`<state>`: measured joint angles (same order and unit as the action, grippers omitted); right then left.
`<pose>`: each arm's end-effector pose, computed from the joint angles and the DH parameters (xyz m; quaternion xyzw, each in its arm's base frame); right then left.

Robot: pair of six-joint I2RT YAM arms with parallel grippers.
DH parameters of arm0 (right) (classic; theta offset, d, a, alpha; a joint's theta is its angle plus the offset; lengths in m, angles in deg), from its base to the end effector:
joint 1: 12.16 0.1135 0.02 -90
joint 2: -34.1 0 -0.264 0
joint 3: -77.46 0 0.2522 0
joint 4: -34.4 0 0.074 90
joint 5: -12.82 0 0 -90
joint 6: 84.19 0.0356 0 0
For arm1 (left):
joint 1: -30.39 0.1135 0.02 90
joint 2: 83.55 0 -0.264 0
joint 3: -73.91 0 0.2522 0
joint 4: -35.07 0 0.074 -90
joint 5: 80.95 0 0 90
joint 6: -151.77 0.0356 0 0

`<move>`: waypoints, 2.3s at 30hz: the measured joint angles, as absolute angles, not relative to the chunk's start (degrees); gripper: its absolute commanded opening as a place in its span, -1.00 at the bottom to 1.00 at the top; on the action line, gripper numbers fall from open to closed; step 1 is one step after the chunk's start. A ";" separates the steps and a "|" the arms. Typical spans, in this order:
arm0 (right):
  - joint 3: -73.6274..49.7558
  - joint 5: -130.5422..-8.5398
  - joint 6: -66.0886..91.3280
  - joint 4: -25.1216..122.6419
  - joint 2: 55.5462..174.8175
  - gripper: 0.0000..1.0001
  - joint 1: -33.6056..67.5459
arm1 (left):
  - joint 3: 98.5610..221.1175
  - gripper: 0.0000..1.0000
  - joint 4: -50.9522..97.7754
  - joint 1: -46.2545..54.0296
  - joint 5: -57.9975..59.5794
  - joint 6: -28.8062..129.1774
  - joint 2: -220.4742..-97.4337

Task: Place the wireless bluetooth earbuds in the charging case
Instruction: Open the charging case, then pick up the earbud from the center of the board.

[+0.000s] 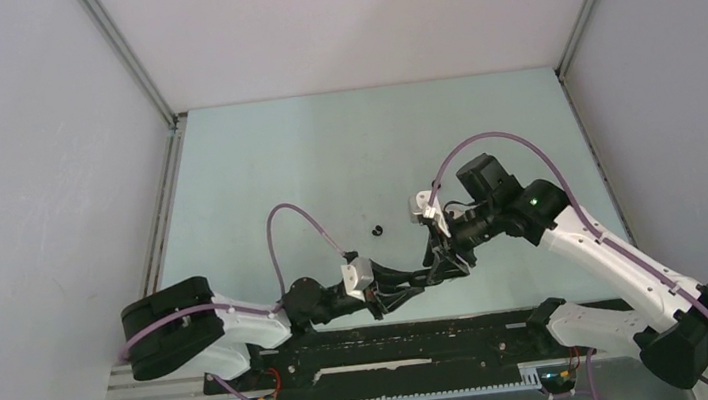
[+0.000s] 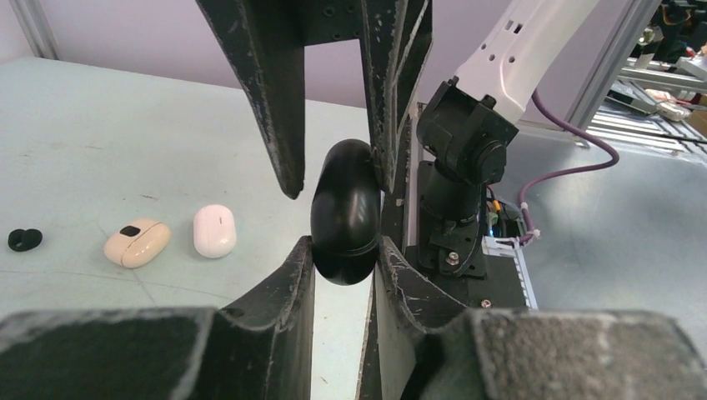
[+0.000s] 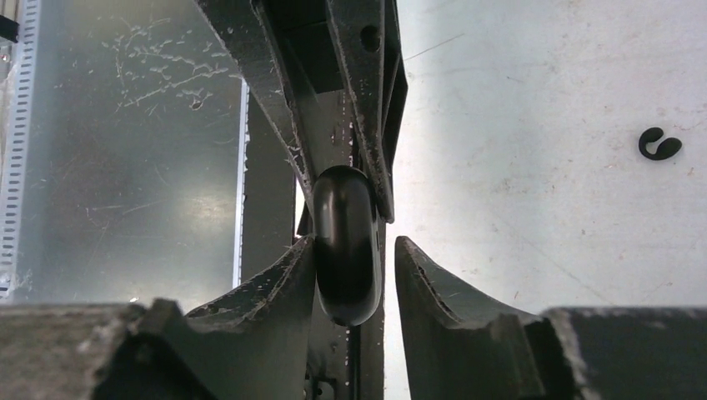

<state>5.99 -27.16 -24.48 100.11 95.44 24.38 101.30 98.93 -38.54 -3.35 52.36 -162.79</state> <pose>0.1416 0.1389 0.3096 -0.5811 0.6537 0.4179 0.2457 0.0766 -0.2201 0.1972 0.3834 0.5014 -0.5407 0.5561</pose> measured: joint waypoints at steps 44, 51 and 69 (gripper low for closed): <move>-2.36 -30.20 -26.44 87.28 118.94 -0.52 9.45 | 93.34 -0.99 71.48 -38.50 4.78 55.15 -127.43; -2.36 -36.34 -39.19 82.93 127.00 -0.54 18.89 | 90.33 -0.99 61.54 -38.65 11.62 55.20 -114.46; 8.17 -45.98 -58.75 62.54 131.09 -0.42 27.63 | 88.36 -0.99 51.53 -38.65 22.66 55.18 -101.13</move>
